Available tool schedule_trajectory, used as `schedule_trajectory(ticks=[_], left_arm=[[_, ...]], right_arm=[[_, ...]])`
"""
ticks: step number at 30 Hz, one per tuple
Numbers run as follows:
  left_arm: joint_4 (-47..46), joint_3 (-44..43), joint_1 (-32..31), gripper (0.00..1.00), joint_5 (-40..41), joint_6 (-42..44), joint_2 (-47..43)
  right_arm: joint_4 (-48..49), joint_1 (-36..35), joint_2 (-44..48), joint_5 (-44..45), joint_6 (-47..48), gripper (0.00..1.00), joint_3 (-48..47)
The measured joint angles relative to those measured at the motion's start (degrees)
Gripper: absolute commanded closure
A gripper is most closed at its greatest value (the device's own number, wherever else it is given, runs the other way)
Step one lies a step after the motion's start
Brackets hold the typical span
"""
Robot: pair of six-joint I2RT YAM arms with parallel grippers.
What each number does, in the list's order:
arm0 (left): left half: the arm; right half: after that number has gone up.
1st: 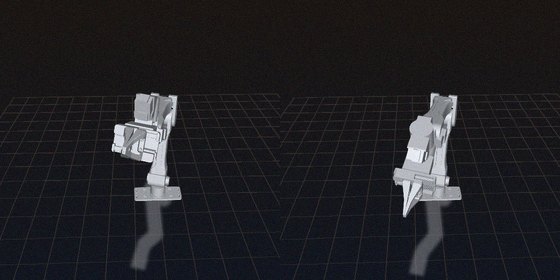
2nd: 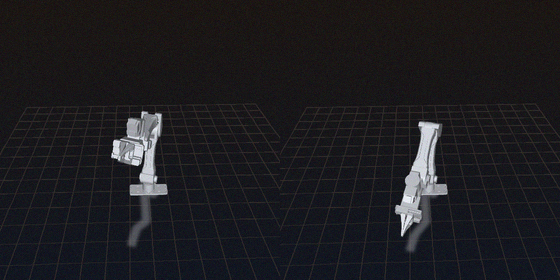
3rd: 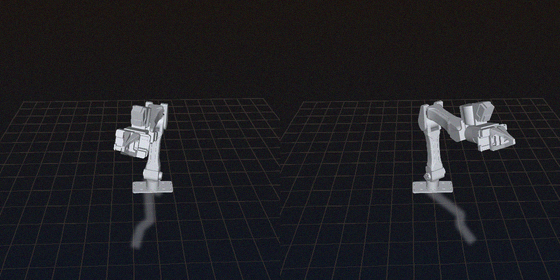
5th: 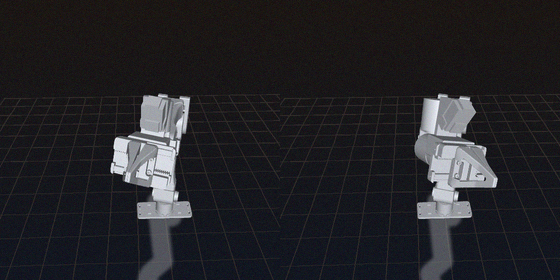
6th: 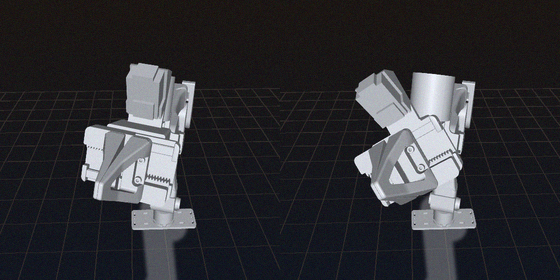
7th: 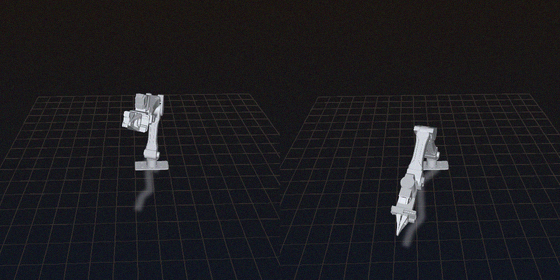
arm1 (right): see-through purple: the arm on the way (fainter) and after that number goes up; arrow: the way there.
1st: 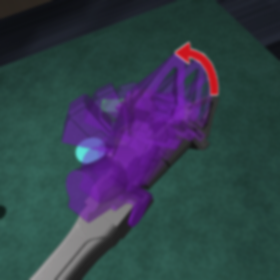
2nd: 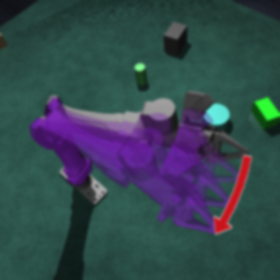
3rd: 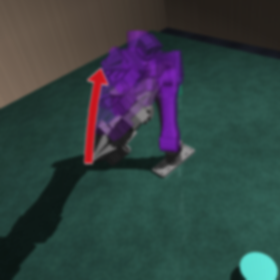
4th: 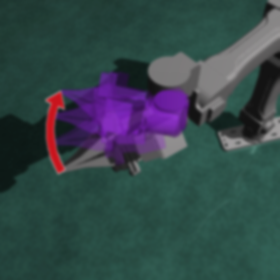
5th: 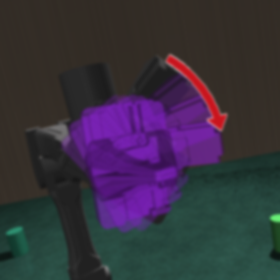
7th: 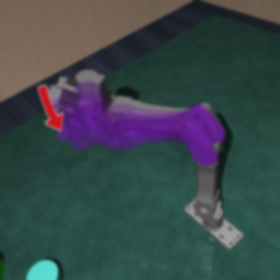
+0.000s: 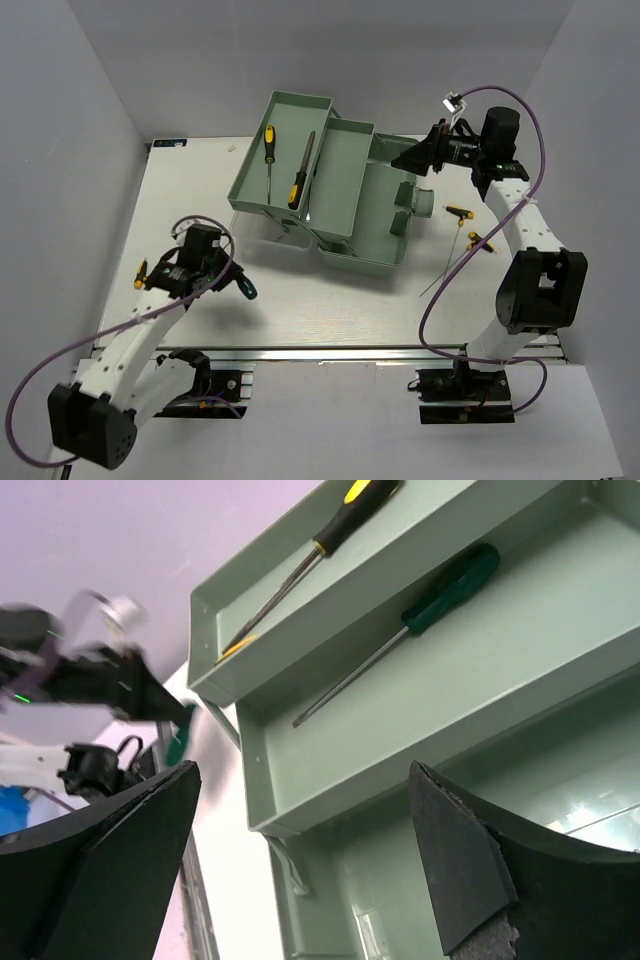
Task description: Sort the tools into containers
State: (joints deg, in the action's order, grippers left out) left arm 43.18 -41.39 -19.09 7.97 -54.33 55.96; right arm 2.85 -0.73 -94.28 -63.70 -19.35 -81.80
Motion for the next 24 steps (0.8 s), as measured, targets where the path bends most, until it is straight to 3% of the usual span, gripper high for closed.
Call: schedule_trajectory(ticks=[3,6,7,8,9,15,16,18,19,22,24], left_arm=[[2.67,-4.09,0.00,1.00,1.27,-0.81,-7.30],[3.72,-8.26,0.00,1.00,2.34,-0.52,-12.50],[3.61,-9.64,0.00,1.00,2.51,-0.11,-13.38],[3.15,-11.23,0.00,1.00,2.56,0.42,-13.94],[2.40,-12.85,0.00,1.00,2.45,1.14,-14.10],[-6.19,-24.17,-0.17,1.00,-3.76,6.58,-4.66],[-8.11,-25.90,-0.48,1.00,-5.16,7.45,-2.03],[-12.07,-30.60,-2.01,1.00,-7.67,9.73,4.79],[-13.25,-32.96,-3.08,1.00,-8.33,11.04,8.28],[-15.87,-42.36,-7.21,1.00,-10.43,15.50,19.61],[-16.98,-48.57,-9.94,1.00,-11.30,18.75,26.64]], right_arm=[[-0.26,0.00,0.59,-0.87,2.54,0.12,1.36],[-1.51,0.00,0.63,-1.05,5.35,0.33,2.45],[-2.32,0.00,0.63,-1.07,6.62,0.67,2.58],[-3.13,0.00,0.63,-1.11,8.24,0.87,2.62],[-4.11,0.00,0.63,-1.11,9.40,1.00,2.64],[-13.42,-0.02,1.75,2.45,18.99,1.00,2.99],[-14.23,0.17,2.43,3.58,20.06,0.96,3.54],[-15.52,1.03,4.92,6.47,21.88,0.81,6.01],[-16.09,1.77,6.16,7.65,22.34,0.54,7.28],[-17.25,4.52,9.75,11.19,23.71,0.19,10.91],[-17.99,6.51,11.45,13.42,24.83,0.14,12.68]])
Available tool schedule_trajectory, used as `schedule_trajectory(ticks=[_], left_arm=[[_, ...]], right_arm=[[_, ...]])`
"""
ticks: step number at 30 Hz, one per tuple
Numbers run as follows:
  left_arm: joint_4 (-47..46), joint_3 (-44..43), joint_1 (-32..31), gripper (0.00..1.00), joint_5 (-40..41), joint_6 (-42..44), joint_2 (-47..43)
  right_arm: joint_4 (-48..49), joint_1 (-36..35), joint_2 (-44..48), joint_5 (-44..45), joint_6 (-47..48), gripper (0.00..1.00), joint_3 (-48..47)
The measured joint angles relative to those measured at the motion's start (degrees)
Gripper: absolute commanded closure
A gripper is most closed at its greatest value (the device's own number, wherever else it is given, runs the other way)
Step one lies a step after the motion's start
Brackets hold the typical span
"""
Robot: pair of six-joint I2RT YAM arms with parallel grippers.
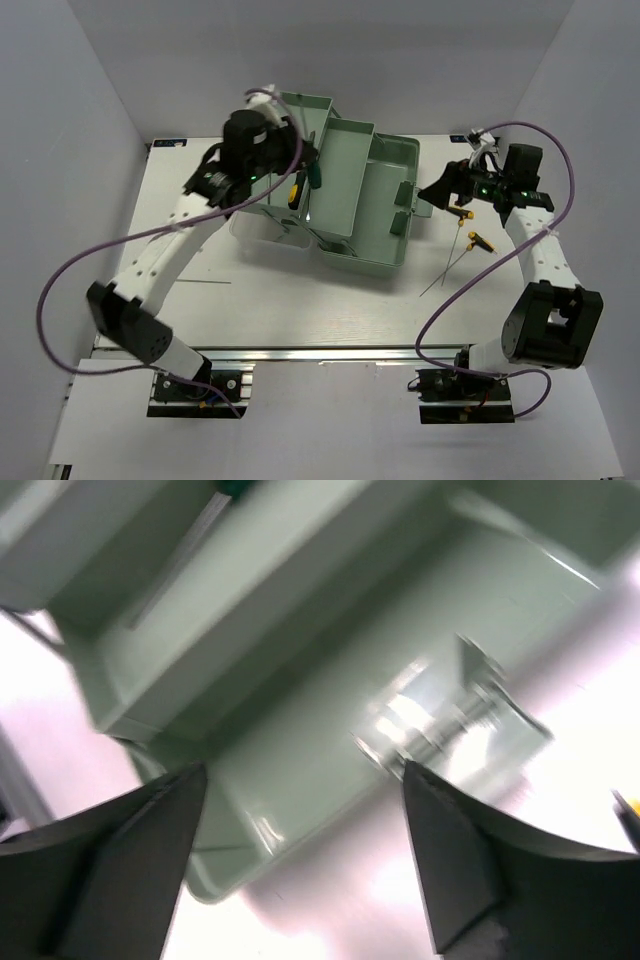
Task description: Sort the tools into containers
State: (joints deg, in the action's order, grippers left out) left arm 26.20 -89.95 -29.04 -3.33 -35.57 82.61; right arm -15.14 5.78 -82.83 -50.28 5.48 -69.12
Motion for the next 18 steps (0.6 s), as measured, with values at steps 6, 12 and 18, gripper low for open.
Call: schedule_trajectory(ticks=[6,12,18], left_arm=[[0.33,-12.11,-5.92,1.00,0.94,10.08,16.61],[5.01,-16.74,-6.97,0.91,5.90,15.98,26.80],[8.52,-19.28,-6.88,0.52,8.33,18.40,31.87]], right_arm=[[-2.67,4.57,2.73,4.61,2.69,0.11,4.11],[-5.68,7.78,2.89,9.33,3.74,0.11,5.70],[-8.04,8.52,0.94,17.00,3.93,0.11,5.70]])
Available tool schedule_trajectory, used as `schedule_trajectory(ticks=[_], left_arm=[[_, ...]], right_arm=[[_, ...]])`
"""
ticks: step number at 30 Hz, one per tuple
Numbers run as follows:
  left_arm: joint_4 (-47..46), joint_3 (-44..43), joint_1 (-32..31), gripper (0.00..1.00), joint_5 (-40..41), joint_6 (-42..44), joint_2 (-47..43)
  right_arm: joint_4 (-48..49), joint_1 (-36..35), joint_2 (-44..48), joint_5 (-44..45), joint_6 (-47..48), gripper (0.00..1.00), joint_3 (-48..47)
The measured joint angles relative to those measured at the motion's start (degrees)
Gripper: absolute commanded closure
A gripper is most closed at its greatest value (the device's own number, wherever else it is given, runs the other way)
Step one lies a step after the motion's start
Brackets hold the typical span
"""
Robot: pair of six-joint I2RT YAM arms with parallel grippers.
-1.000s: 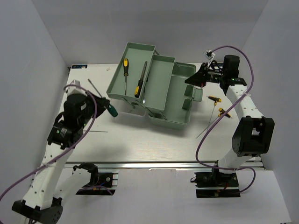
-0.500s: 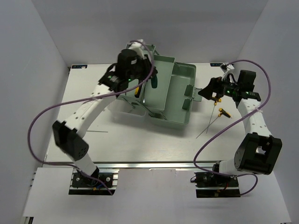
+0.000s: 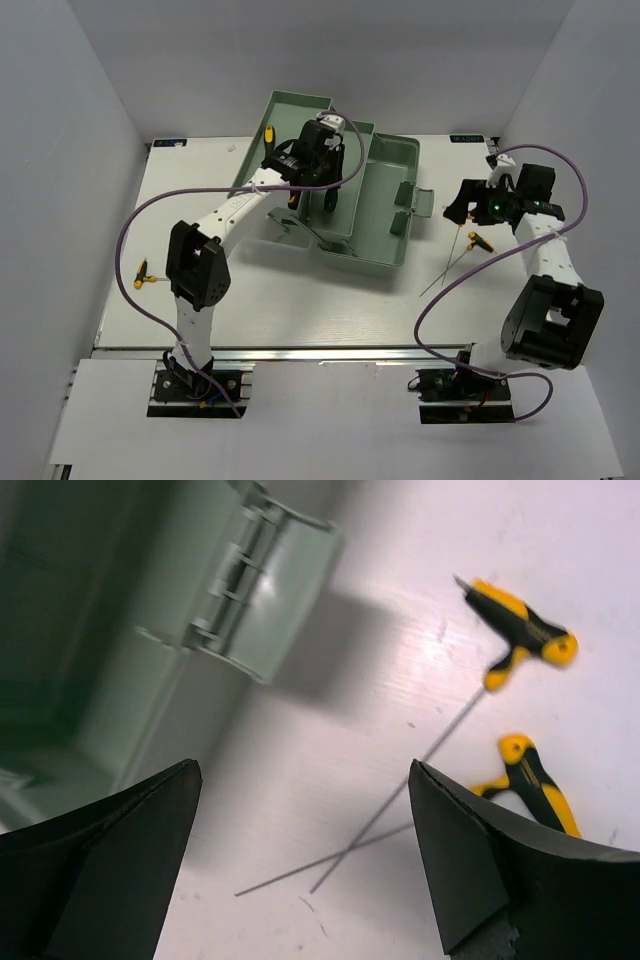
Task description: Sort the tools into containers
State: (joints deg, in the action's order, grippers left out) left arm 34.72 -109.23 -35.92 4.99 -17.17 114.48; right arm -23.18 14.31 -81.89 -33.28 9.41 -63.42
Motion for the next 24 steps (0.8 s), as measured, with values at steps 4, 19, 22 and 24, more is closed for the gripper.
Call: schedule_trajectory(ticks=[4,19,22,24], left_arm=[[0.20,-1.68,-0.50,0.47,0.04,0.24,0.17],[-5.27,20.52,0.15,0.73,6.14,-8.31,-30.03],[-5.90,31.93,2.56,0.47,9.16,-13.44,-43.67],[-5.90,39.23,5.31,0.39,11.26,-17.94,-52.22]], right_arm=[[-1.09,-0.02,-3.17,6.62,-0.74,0.12,0.00],[-0.83,0.09,-18.49,19.89,-4.61,0.40,-6.49],[0.98,-0.50,-24.39,21.35,-4.72,0.40,-10.84],[1.29,-1.01,-26.69,22.40,-4.59,0.40,-12.63]])
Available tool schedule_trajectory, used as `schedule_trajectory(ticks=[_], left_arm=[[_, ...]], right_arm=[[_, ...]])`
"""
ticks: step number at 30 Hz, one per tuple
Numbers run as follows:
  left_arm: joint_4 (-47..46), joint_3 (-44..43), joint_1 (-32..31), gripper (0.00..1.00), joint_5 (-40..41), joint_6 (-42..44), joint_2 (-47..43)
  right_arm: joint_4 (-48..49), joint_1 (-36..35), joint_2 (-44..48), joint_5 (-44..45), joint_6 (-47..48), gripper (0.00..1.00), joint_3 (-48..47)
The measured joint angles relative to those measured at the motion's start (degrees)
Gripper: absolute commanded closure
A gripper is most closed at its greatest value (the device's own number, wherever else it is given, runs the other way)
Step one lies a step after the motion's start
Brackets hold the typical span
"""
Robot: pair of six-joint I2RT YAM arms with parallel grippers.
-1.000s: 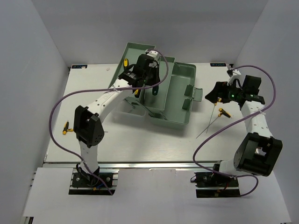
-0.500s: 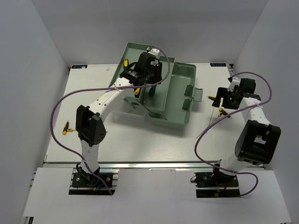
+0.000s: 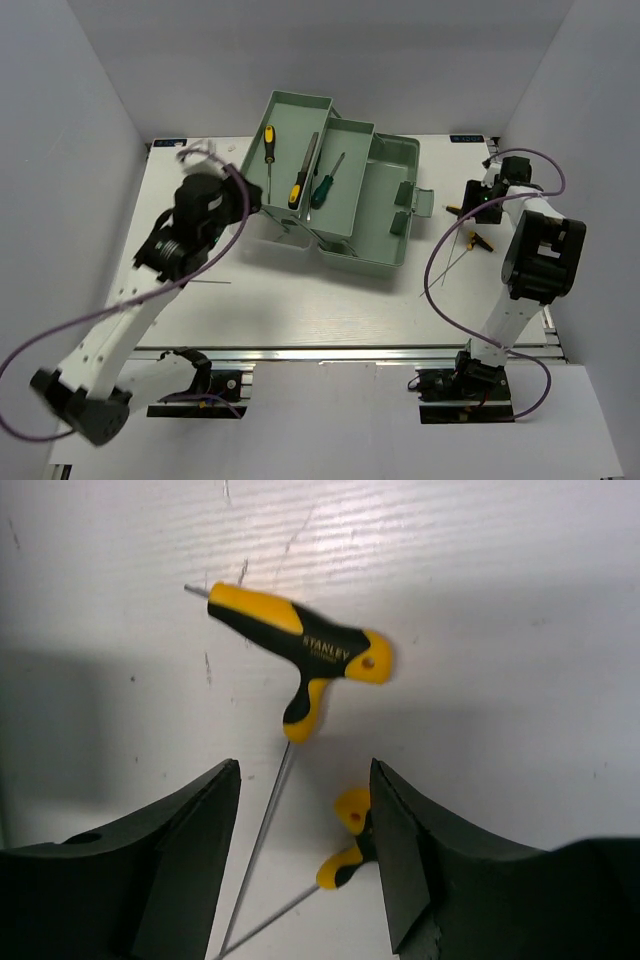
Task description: Sort the tools into containers
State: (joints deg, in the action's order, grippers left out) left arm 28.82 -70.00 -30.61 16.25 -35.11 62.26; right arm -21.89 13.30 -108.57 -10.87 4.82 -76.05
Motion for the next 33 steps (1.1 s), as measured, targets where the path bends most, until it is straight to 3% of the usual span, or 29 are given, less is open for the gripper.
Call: schedule_trajectory(ticks=[7,14,21,29,33], left_arm=[[8.00,17.99,2.75,0.37,8.41,-14.99,-20.41],[17.27,24.26,2.75,0.37,13.79,-26.29,-30.12],[20.15,24.70,2.75,0.35,14.84,-30.25,-28.98],[20.06,24.85,3.08,0.33,13.75,-30.73,-19.47],[20.06,24.85,6.75,0.31,10.97,-29.94,-15.47]], right_arm=[[1.88,-1.81,-5.35,2.38,0.07,0.41,-5.14],[2.73,-3.41,-8.31,5.53,-1.07,0.50,-5.70],[2.93,-3.69,-8.79,6.49,-2.62,0.53,-5.70],[5.46,-3.69,-10.67,6.88,-2.99,0.80,-7.43],[5.62,-3.69,-10.75,6.14,-3.30,0.95,-7.54]])
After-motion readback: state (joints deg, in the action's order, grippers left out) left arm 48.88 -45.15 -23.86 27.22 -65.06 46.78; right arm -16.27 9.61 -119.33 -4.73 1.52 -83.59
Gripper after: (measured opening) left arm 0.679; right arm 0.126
